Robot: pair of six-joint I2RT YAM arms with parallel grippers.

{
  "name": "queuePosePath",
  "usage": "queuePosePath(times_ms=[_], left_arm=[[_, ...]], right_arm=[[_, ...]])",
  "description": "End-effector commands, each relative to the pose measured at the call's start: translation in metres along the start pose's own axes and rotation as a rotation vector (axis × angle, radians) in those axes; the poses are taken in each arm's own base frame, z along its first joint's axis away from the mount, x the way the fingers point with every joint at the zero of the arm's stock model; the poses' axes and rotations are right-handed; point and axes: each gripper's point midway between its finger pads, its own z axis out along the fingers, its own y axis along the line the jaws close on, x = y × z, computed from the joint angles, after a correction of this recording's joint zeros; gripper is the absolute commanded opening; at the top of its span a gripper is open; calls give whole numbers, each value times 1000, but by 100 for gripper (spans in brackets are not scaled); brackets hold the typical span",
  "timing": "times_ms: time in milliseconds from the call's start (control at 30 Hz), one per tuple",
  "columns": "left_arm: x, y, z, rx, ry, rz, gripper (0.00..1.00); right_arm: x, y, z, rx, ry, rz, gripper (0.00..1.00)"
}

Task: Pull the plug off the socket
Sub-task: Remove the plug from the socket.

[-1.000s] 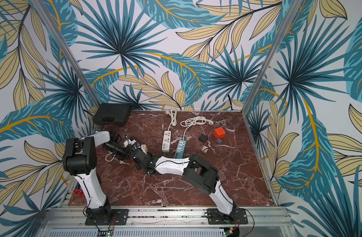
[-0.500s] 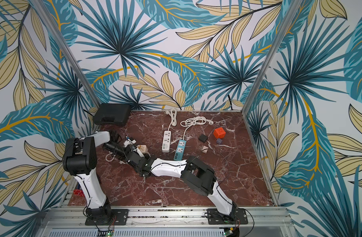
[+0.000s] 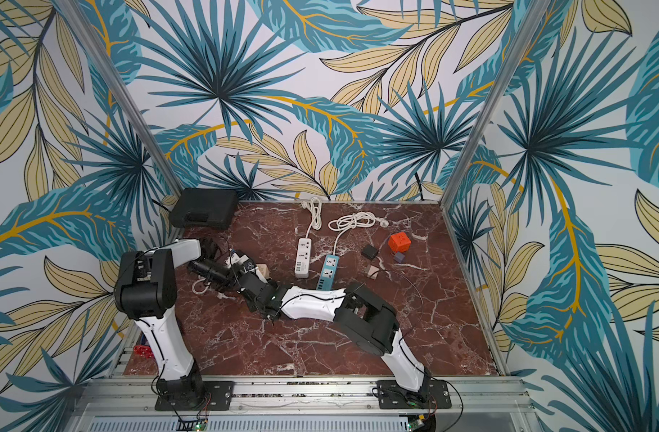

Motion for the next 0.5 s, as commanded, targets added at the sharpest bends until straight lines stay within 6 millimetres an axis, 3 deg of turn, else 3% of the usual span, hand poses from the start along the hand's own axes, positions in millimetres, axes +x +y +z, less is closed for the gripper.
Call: queuePosePath(times_ms=[0,467], left_arm=[[4,47,14,-161,39,4,0],[4,47,14,-161,36,3,0]], right_arm=[[-50,7,-29,-49,-126,82,3],[-40,21,-18,80,-97,-122,1]])
